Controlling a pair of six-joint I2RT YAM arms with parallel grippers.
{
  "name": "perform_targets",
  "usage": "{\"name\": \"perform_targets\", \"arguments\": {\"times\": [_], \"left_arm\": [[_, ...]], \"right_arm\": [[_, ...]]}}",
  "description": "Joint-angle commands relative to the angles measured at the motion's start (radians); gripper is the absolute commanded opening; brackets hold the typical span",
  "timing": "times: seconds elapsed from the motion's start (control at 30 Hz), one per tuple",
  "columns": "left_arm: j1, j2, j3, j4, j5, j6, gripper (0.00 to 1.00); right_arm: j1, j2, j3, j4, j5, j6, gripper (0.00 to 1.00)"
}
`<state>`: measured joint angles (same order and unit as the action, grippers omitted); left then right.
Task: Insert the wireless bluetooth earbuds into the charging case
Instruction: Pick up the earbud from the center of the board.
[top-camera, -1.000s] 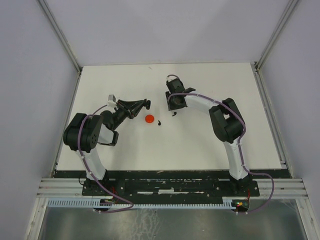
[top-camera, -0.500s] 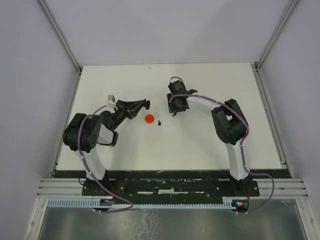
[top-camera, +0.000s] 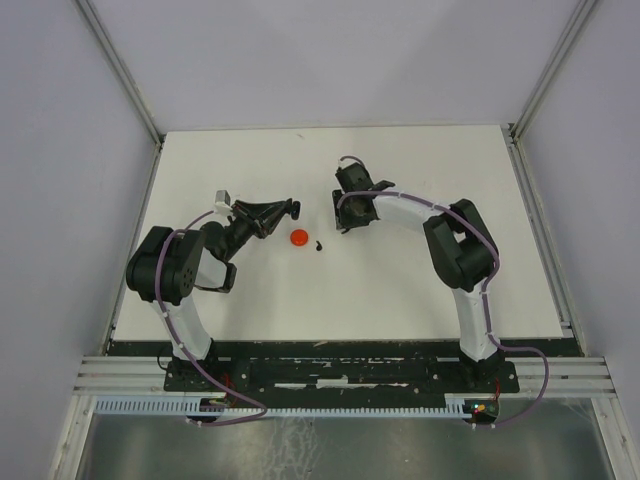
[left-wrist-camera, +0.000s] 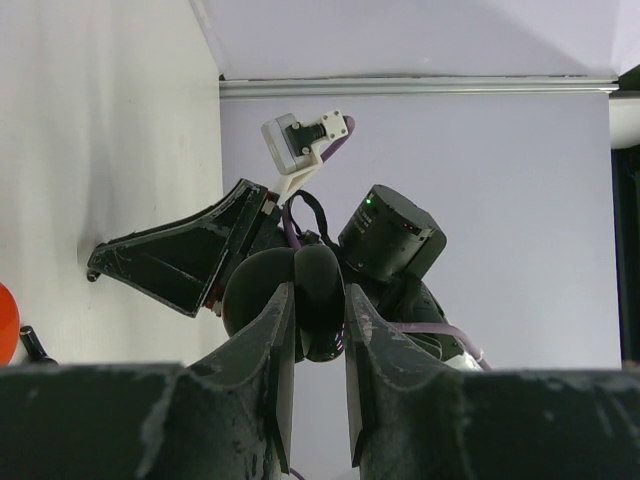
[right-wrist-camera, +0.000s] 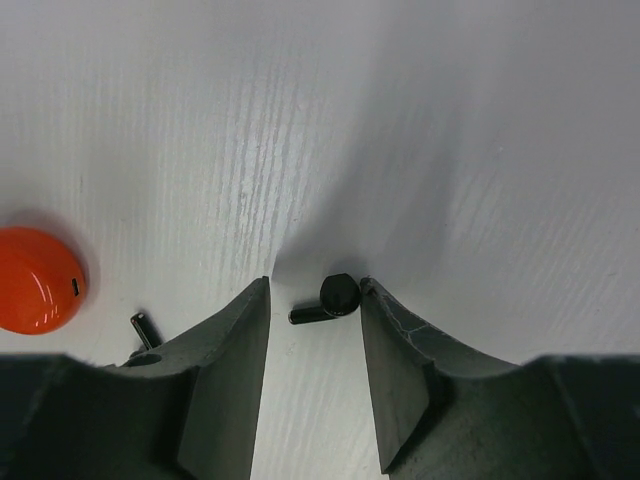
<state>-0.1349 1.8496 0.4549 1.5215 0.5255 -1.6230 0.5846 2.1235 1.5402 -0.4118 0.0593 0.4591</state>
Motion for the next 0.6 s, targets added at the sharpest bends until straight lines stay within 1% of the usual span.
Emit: {"name": "perform_targets", "arguments": {"times": [0.0,0.4,0.57], "left_arm": [[0.006,-0.024,-0.003,0.099,0.007,-0.026,0.03],[0.016,-0.028,-0.008,0.104,0.011,-0.031,0.03],[0.020,-0.029,-0.012,0.105,0.013,-0.031,0.03]], "right_arm": [[0.021,-0.040,0.026,0.022,-0.013,-0.024,0.49],[0.052,0.021,0.127,-0.018,0.003,-0.094,0.49],[0.053,0.019,0.119,-0.027,0.032,-0.103,0.49]]}}
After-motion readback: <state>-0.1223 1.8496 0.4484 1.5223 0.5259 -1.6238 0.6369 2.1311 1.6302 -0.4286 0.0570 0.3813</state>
